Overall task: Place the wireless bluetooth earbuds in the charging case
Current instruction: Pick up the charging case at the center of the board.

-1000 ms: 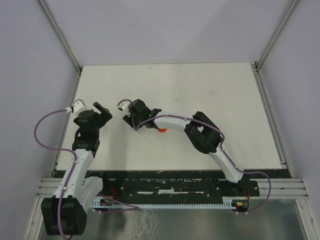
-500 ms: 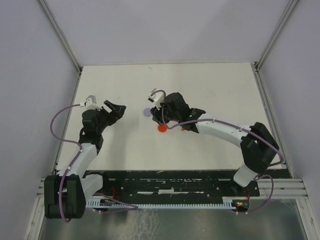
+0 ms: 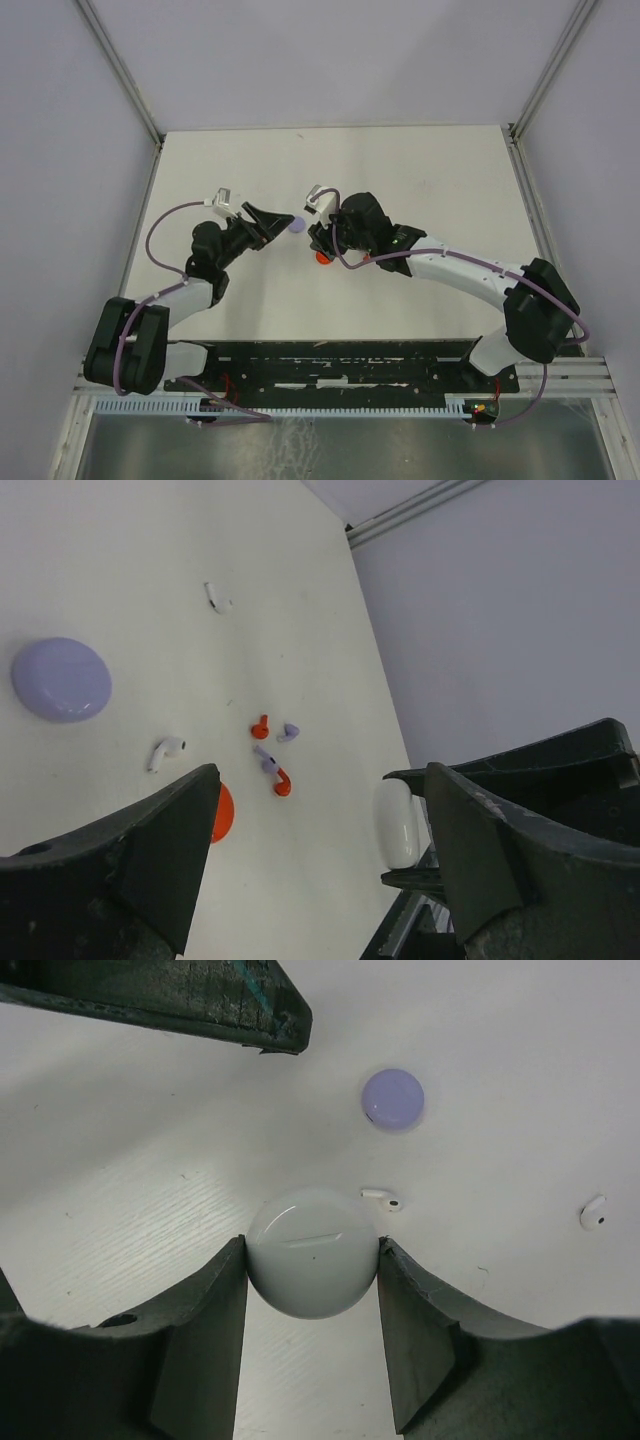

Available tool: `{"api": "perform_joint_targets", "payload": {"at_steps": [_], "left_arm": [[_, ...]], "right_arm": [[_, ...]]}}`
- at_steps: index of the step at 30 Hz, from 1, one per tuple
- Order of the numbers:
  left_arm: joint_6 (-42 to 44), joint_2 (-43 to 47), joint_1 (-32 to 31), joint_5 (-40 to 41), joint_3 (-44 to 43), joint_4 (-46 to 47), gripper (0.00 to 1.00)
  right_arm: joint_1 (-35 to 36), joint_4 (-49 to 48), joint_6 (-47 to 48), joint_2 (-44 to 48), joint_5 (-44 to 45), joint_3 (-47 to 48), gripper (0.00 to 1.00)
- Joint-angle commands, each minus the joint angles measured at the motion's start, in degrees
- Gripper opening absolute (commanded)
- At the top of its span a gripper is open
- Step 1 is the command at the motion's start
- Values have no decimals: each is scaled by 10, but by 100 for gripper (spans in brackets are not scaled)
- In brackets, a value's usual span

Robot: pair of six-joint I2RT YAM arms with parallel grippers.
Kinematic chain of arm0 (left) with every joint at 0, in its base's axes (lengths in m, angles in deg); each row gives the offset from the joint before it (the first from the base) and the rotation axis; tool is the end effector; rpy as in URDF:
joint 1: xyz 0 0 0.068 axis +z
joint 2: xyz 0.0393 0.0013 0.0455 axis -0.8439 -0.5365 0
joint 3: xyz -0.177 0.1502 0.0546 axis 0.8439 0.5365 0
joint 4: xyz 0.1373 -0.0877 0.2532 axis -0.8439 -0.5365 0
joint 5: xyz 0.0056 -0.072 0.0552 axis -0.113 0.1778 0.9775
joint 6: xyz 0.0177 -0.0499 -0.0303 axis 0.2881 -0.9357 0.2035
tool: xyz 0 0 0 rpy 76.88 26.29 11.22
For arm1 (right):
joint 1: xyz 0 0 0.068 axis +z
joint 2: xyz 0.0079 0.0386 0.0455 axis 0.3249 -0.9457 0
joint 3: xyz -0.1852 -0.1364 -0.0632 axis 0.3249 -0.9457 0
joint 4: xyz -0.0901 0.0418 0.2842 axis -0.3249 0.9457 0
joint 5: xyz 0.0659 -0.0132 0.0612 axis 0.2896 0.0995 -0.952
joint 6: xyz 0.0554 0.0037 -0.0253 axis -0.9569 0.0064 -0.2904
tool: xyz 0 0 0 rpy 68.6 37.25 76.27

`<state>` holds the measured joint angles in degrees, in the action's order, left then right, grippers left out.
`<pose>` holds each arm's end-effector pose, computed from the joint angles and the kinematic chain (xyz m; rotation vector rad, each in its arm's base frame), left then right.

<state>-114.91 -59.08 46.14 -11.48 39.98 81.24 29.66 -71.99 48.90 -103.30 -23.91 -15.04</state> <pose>0.2841 -0.0781 0.1348 -0.3087 1.7944 -1.2340 0.2599 0.3015 0.2127 -0.9909 1.8709 0.5710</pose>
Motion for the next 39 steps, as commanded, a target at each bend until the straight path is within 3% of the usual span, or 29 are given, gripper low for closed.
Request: {"api": "perform_joint_targets", "payload": {"at_steps": [1,13,25,39], "left_arm": [[-43,-10,-20,-26,1,100,88],[-81,-66,-84,-36,43,214,81],[-140,-159,-111,-46,39,349,69],[-164,-210,-116,-37,27,391,58]], "right_arm": [[-1,-17,3,9,-16,11,30],[-11,-26,-3,-14,-36,23,29],[-23,-40,-9,-17,-56,17,29],[-24,-44,-8,-8,-91,1,28]]}}
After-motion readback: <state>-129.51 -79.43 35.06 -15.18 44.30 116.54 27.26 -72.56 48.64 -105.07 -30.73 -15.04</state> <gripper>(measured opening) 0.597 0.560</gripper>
